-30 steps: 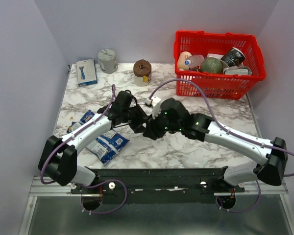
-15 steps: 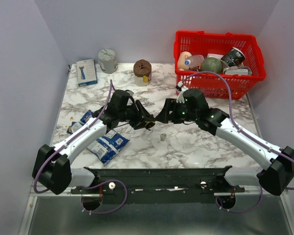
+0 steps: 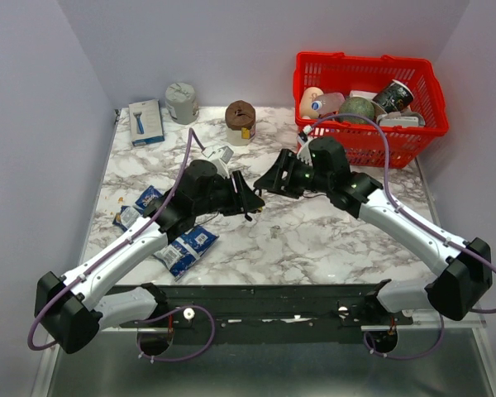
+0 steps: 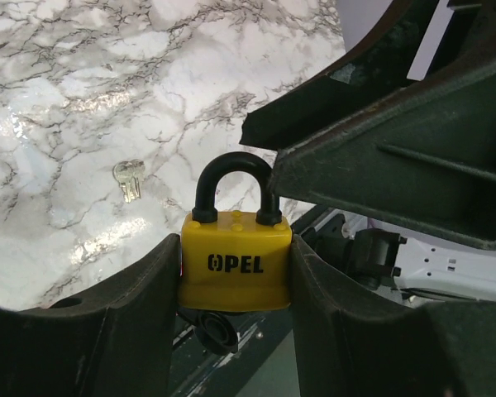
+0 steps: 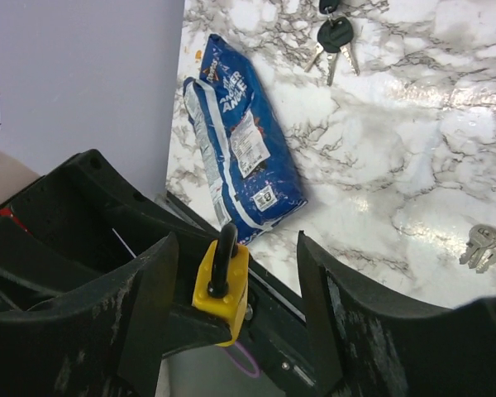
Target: Unlock with the key
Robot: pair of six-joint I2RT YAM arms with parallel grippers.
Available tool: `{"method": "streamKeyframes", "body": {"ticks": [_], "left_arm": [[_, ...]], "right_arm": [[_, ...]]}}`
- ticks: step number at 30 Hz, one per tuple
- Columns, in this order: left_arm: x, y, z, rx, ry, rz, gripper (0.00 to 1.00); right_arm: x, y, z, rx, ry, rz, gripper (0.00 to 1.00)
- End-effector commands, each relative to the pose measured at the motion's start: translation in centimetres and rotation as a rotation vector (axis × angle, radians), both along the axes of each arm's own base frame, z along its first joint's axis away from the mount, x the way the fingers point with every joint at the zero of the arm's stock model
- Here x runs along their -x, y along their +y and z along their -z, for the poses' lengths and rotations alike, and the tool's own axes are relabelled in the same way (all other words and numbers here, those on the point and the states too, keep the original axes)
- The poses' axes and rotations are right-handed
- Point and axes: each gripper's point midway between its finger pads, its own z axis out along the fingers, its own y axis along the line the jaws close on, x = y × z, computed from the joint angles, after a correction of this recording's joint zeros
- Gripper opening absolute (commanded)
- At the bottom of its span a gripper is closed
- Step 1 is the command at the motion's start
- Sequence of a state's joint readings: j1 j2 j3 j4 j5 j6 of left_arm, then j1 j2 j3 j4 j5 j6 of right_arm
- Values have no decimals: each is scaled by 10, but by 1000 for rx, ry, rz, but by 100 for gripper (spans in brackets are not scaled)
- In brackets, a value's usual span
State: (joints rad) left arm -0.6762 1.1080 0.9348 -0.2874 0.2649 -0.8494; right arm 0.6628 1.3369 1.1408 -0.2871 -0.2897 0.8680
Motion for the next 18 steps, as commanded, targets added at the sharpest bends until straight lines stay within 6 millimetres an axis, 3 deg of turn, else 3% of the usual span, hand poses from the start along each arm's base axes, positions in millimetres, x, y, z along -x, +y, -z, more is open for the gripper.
{"method": "streamKeyframes", "body": {"ticks": [1,10,18], "left_arm": [[-6,2,-12,-43,-106,-47,0],[-11,2,-16,-90,-141,-93,0],[-11,2,-18,-70,-160,-98,0]], "right_arm": [[7,12,-11,-42,4,-60,66],[18,20,3,19,32,-99,61],[14,26,14,39,51,-113,54]]}}
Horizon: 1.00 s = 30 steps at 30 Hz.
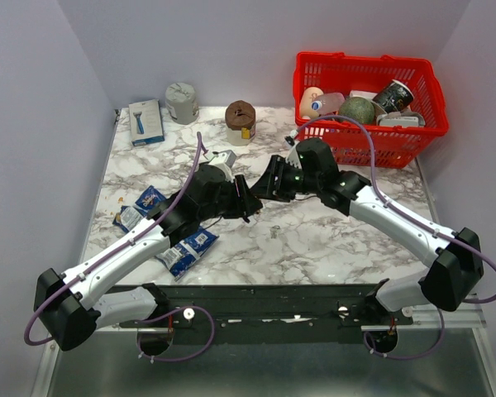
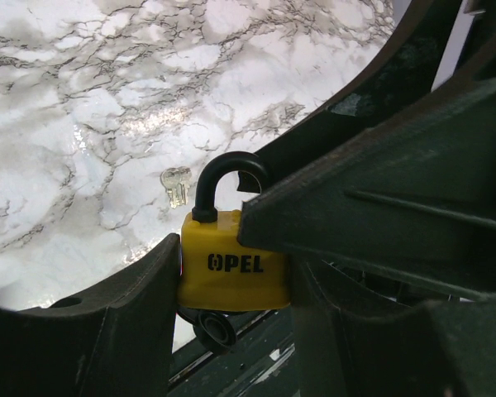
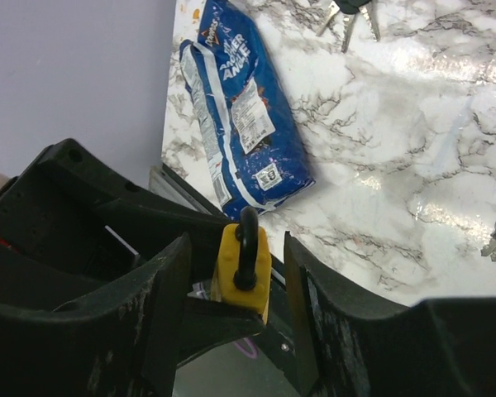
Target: Unlock with the key
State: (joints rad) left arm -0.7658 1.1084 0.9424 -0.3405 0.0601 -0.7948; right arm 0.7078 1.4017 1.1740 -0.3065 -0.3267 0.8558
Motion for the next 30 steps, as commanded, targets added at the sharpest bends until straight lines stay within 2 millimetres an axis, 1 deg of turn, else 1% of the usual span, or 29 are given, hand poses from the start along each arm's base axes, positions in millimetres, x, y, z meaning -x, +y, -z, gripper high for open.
{"method": "streamKeyframes", "body": {"ticks": [1,3,4,6,7,9,10,11,12,13,14,15,16,17,18,19,21,23,25,26,30], "left_arm": [[-9,-2,-33,58,-99,-26,0],[-9,-2,-34,61,-107,-22,0],[-9,-2,-35,64,-112,-18,0],[-8,-3,-36,73,-115,-12,0],[-8,-3,-35,72,-113,-12,0],[-8,-3,-35,70,-115,-15,0],[-9,-3,-35,69,-116,-19,0],[-9,-2,-34,69,-114,-21,0],[-9,-3,-33,70,-111,-18,1],[-8,-3,-33,71,-107,-17,6],[-8,-3,-31,72,-104,-19,14],[-8,-2,-30,72,-102,-19,34],[-7,-2,-31,75,-103,-21,49],[-6,-1,-30,73,-103,-23,63],[-6,0,-29,70,-101,-24,79],[-5,1,-30,65,-111,-18,85],[-3,1,-29,56,-119,-1,95],[0,2,-26,27,-136,33,98],[-1,5,-24,-1,-143,35,99],[-2,9,-19,-33,-142,32,99],[1,11,-13,-78,-140,64,99]], "right_arm": [[-1,7,1,10,4,-33,49],[-1,9,2,5,5,-41,45],[-2,10,1,-3,-1,-44,39],[-1,14,2,-9,6,-63,32],[-1,16,2,-15,7,-69,22],[0,19,3,-20,17,-86,11],[1,19,5,-18,22,-89,4],[0,19,6,-19,26,-86,1],[0,18,7,-18,28,-78,1],[0,17,8,-19,36,-74,1],[-1,17,8,-21,34,-71,1],[-1,15,6,-27,33,-72,1],[-1,12,8,-29,39,-68,1],[-2,12,5,-42,29,-70,1],[-4,9,3,-54,28,-67,1],[-3,7,-2,-71,28,-64,1],[-7,3,-6,-94,27,-56,1],[-6,0,-11,-113,24,-63,1],[-6,-2,-14,-119,17,-67,1],[-5,-3,-16,-123,16,-68,1],[-5,-8,-18,-132,20,-59,1]]}}
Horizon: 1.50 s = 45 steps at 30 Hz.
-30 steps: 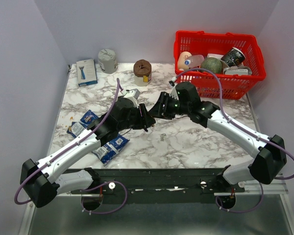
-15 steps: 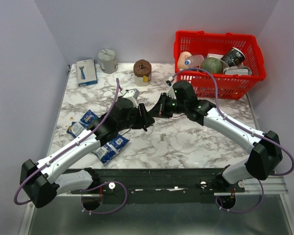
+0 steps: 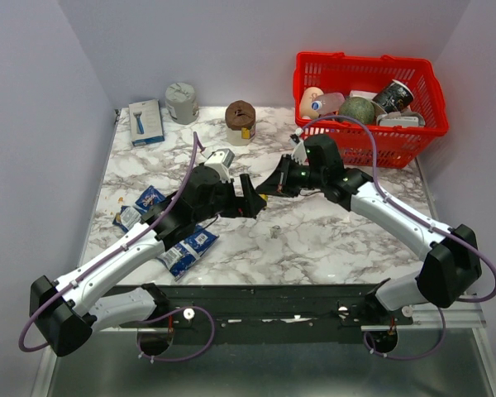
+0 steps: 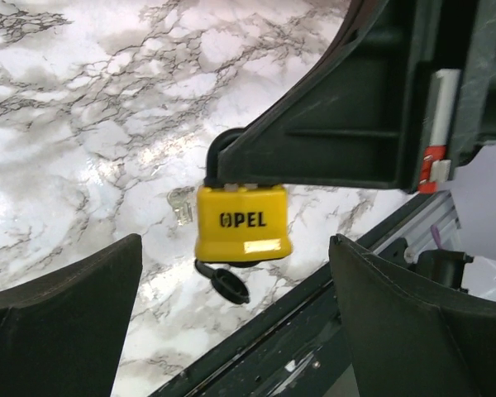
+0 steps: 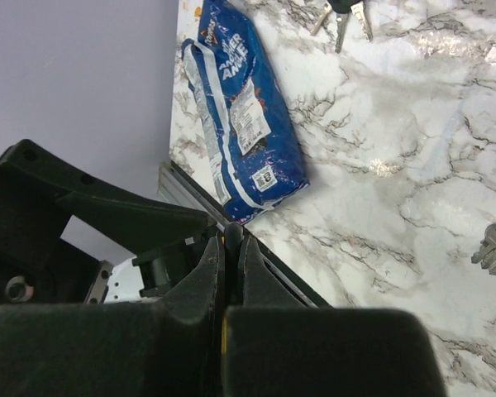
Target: Unlock with the key
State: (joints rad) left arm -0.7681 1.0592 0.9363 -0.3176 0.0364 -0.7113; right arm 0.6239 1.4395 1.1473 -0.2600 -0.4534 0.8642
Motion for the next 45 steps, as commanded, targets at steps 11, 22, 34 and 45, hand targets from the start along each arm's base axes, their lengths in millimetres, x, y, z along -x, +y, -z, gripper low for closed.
{"method": "streamKeyframes", "body": {"ticks": [11,22,34,45], "left_arm": [[10,2,18,-122,-11,114,92],[18,1,25,-159,-16,185,96],[0,29,51,-289,54,1,63],[-11,53,54,-338,63,-160,63]], "right_arm": [[7,-4,-35,-108,-40,-25,1],[5,-6,-37,-125,-28,-19,1],[3,-4,-38,-137,-32,-28,1],[7,-1,-34,-137,-21,-66,1]]}}
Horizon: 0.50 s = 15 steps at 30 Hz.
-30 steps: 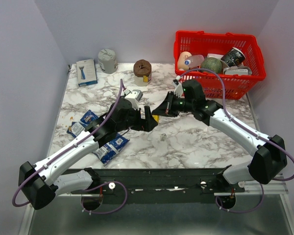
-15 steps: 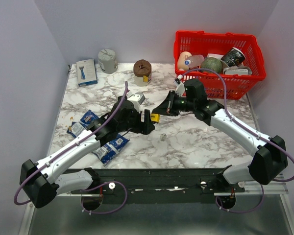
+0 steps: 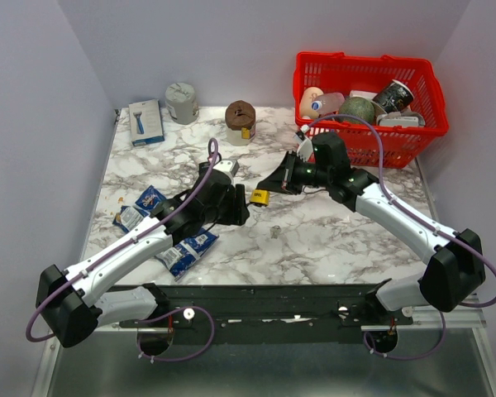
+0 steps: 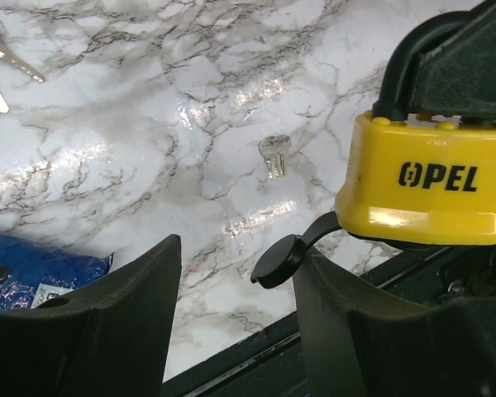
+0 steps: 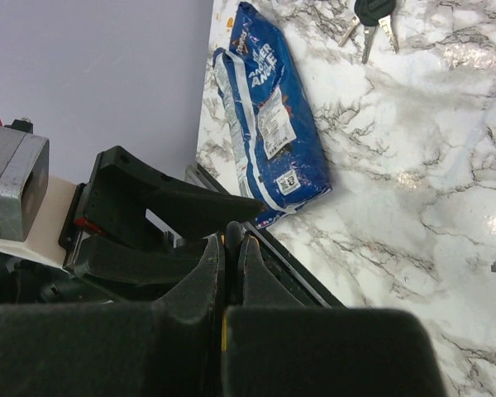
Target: Unlock with the key
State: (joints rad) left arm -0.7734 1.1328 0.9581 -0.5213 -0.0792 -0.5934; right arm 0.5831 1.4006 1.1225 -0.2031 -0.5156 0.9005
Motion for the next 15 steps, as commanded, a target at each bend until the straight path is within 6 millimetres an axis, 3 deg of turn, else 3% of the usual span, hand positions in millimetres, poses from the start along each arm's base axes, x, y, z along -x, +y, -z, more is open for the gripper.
{"method": "streamKeyframes", "body": {"ticks": [1,15], "left_arm": [[-12,22,-3,-46,-29,-137,63],[-22,28,-7,-8,-68,-216,72]], "right_arm": [[9,7,-15,-60,-10,-75,1],[24,9,-5,-72,35,-151,1]]}}
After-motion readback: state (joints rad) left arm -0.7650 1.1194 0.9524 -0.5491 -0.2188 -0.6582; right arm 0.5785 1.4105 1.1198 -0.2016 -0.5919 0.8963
